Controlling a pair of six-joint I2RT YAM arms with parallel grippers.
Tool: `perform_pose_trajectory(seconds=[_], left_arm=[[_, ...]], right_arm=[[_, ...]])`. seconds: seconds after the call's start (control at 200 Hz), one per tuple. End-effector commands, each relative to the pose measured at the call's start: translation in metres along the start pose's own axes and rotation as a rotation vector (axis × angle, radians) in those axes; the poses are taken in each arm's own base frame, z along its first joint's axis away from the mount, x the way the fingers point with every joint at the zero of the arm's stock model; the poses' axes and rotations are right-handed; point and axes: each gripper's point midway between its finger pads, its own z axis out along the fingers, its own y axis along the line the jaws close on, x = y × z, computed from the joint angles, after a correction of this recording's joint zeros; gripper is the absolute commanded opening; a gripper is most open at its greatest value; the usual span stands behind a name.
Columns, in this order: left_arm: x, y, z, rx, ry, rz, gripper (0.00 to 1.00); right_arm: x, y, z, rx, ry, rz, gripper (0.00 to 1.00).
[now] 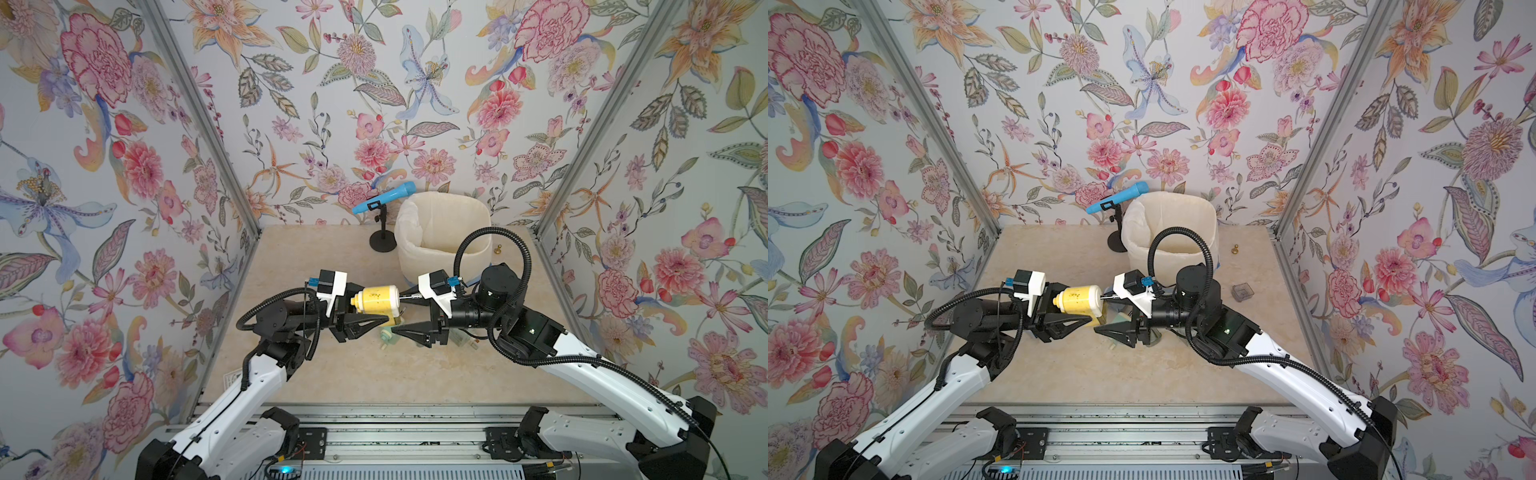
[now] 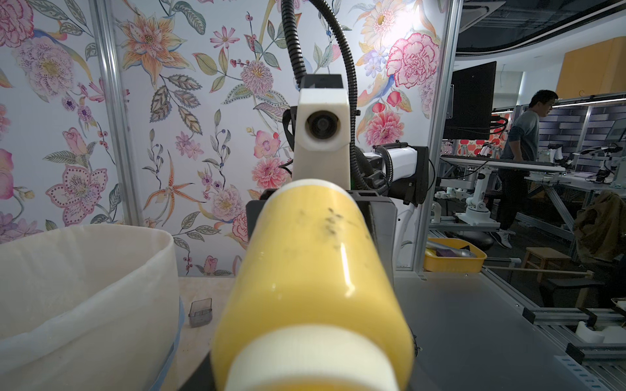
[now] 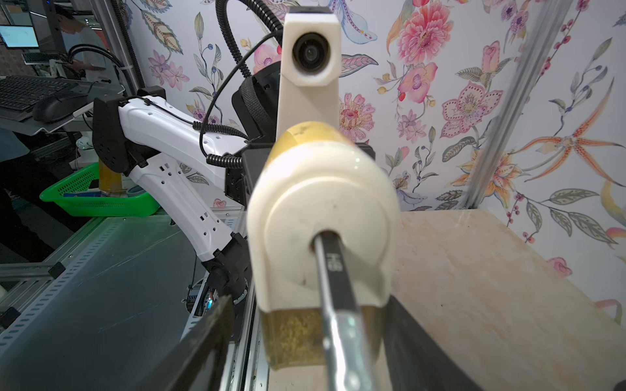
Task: Take out the pencil sharpener tray and clean the shavings
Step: Open the container of the pencil sharpener.
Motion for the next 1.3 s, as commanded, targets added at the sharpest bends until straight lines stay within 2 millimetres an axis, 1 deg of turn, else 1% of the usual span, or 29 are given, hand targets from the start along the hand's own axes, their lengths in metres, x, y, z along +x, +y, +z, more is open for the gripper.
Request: perform_pose_trajectory(seconds=[0.0,0.165,0.325,0.37,0.51,0.59,0.781,0.916,1.066,1.121,1.291], left_arm=[[-0.003,-0.004,0.001,0.006,-0.014,0.041,0.16],[-0.005,-0.005,0.001,0.005,-0.013,0.049,0.16],[-0.004,-0.003,0.002,0.003,-0.009,0.049,0.17],[-0.004,-0.003,0.002,0.002,-0.010,0.049,0.17],[-0.008,-0.004,0.002,0.006,-0.013,0.062,0.17],[-0.010,-0.004,0.003,0.007,-0.015,0.068,0.17],[-0.011,-0.003,0.003,0.004,-0.011,0.069,0.17],[-0.012,-0.003,0.004,0.002,-0.014,0.073,0.17],[-0.014,-0.002,0.004,-0.001,-0.017,0.078,0.17],[-0.016,-0.002,0.004,0.000,-0.019,0.081,0.17],[-0.014,-0.001,0.004,-0.004,-0.009,0.088,0.17]], right_arm=[[-0.023,0.001,-0.006,0.024,-0.040,-0.049,0.69],[-0.018,0.001,-0.004,0.017,-0.011,-0.030,0.62],[-0.019,0.004,-0.005,-0.007,-0.002,-0.016,0.55],[-0.020,0.005,-0.005,-0.011,0.002,-0.013,0.56],[-0.009,0.003,-0.003,-0.013,0.034,0.004,0.60],[-0.005,0.002,-0.002,-0.012,0.045,0.013,0.60],[-0.004,-0.001,-0.004,-0.002,0.049,0.018,0.58],[-0.003,-0.003,-0.005,0.003,0.051,0.024,0.49],[0.000,-0.004,-0.005,0.006,0.057,0.032,0.44],[-0.002,-0.004,-0.005,0.006,0.053,0.031,0.38],[-0.009,-0.006,-0.013,0.017,0.035,0.029,0.33]])
